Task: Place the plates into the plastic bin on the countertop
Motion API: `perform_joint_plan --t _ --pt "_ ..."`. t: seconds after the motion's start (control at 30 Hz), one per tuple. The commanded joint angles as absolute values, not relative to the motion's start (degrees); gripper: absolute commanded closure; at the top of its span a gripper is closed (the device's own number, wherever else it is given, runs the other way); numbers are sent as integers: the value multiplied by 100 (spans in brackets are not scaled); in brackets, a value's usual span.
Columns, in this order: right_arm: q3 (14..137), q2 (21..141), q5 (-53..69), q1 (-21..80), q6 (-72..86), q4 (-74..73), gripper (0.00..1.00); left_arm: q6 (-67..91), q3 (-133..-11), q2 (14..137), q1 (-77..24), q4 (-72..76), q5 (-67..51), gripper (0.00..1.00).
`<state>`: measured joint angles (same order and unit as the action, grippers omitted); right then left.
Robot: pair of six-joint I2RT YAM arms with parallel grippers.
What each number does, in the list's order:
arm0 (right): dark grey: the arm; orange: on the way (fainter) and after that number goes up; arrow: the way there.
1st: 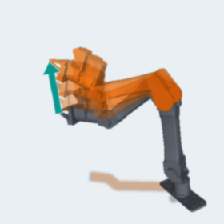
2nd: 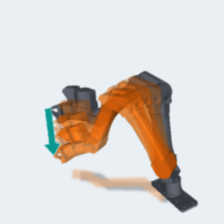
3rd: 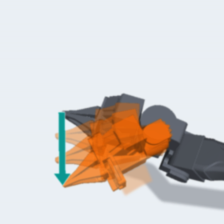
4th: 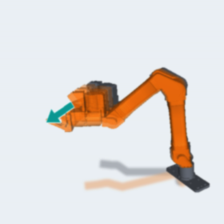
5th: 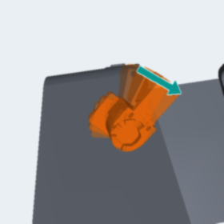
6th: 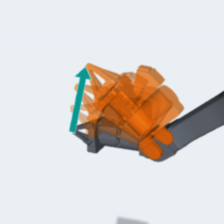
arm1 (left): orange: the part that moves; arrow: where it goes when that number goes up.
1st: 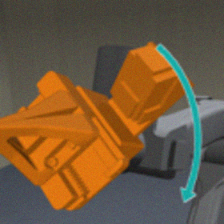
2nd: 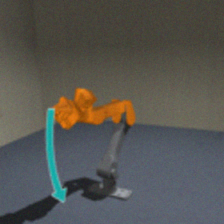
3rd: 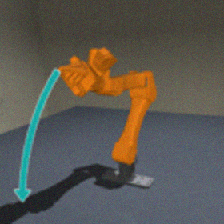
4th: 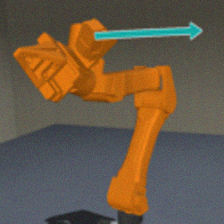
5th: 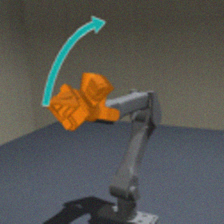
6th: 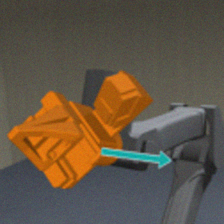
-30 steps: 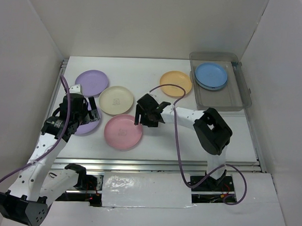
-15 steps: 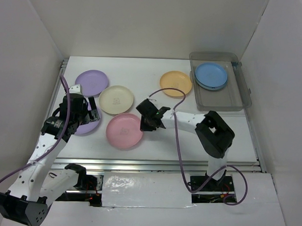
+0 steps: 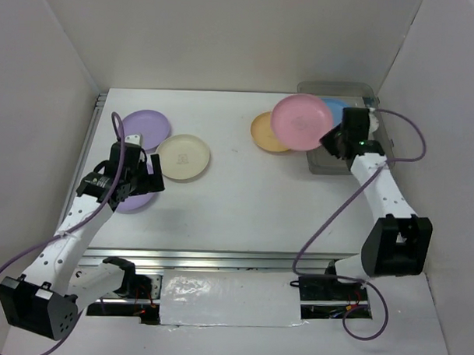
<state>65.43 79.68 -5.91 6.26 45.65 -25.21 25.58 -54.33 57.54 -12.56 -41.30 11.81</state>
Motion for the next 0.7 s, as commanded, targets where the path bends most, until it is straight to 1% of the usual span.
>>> perform_joint_plan --t 0.0,0.03,0.07,0.17,0.2,0.27,0.37,0.43,0.57,0.6,0.67 --pt "7283 8330 -167 -208 4737 -2461 100 2461 -5528 5608 -1274 -3920 1063 1" --pt "7460 8497 -115 -629 4850 -2470 100 2444 -5520 5590 -1266 -3911 1037 1" --pt "7793 8873 -27 -798 4878 -2461 100 2426 -5520 5529 -1274 -3894 1011 1" --pt "8409 9719 113 -1220 4983 -2671 100 2391 -5493 5415 -1266 -3858 905 1" --pt "8837 9956 210 -1300 5018 -2750 100 2391 -5493 5371 -1266 -3850 897 1" --pt "9313 10510 211 -1536 5176 -2909 100 2382 -5476 5283 -1274 -3797 888 1" --pt "9614 11108 456 -1835 5475 -2778 100 2373 -5476 5265 -1266 -3814 870 1" --pt "9764 11493 860 -1916 5589 -2585 100 2364 -5484 5291 -1266 -3823 835 1" --pt "10063 11883 1213 -1986 5783 -2312 100 2320 -5467 5309 -1274 -3779 721 1" --pt "10063 11900 1195 -1943 5809 -2225 95 2329 -5475 5317 -1274 -3788 738 1" --pt "10203 11935 1187 -1899 5818 -2100 48 2320 -5467 5343 -1266 -3779 721 1"
